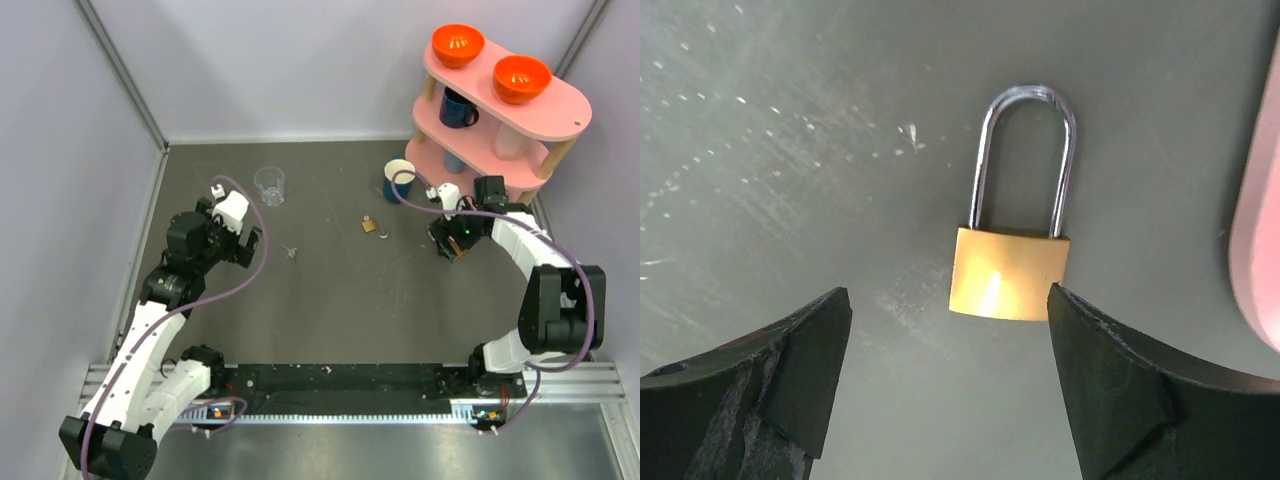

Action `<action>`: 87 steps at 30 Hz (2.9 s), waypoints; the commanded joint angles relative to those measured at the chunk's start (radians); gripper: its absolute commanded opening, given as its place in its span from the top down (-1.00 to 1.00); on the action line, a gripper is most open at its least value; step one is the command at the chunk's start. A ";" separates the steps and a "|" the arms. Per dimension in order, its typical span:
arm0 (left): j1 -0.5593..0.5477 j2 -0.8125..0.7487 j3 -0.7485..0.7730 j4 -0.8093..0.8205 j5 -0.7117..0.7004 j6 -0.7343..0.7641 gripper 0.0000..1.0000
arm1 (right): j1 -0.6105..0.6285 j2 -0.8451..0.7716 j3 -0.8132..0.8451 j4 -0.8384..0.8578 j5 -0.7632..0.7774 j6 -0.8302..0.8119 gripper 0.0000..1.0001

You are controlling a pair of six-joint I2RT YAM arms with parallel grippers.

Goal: Unlock with the key

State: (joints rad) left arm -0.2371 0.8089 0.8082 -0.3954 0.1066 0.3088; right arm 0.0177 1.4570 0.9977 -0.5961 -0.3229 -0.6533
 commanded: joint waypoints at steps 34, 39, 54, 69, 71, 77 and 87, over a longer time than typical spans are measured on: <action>0.099 -0.007 -0.041 0.038 0.128 -0.056 -0.98 | 0.092 0.244 0.001 0.007 0.073 -0.170 -0.03; 0.107 -0.011 -0.043 0.040 0.134 -0.059 -0.98 | 0.232 0.139 -0.079 0.009 0.085 -0.189 0.05; 0.173 -0.094 -0.073 0.078 0.215 -0.076 -0.98 | 0.662 0.368 0.305 0.007 0.073 0.112 0.20; 0.191 -0.091 -0.075 0.079 0.245 -0.076 -0.98 | 0.700 0.734 0.826 0.032 0.191 0.294 -0.40; 0.191 -0.088 -0.072 0.079 0.249 -0.077 -0.98 | 0.700 0.708 0.800 0.044 0.137 0.300 -0.47; 0.202 -0.083 -0.067 0.086 0.277 -0.086 -0.98 | 0.705 0.589 0.681 0.122 -0.042 0.333 -0.53; 0.223 -0.099 -0.078 0.089 0.324 -0.092 -0.98 | 0.769 0.657 0.736 0.150 -0.050 0.392 -0.40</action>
State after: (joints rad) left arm -0.0261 0.7261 0.7372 -0.3588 0.3874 0.2295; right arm 0.7593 2.0953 1.6627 -0.4866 -0.3492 -0.3138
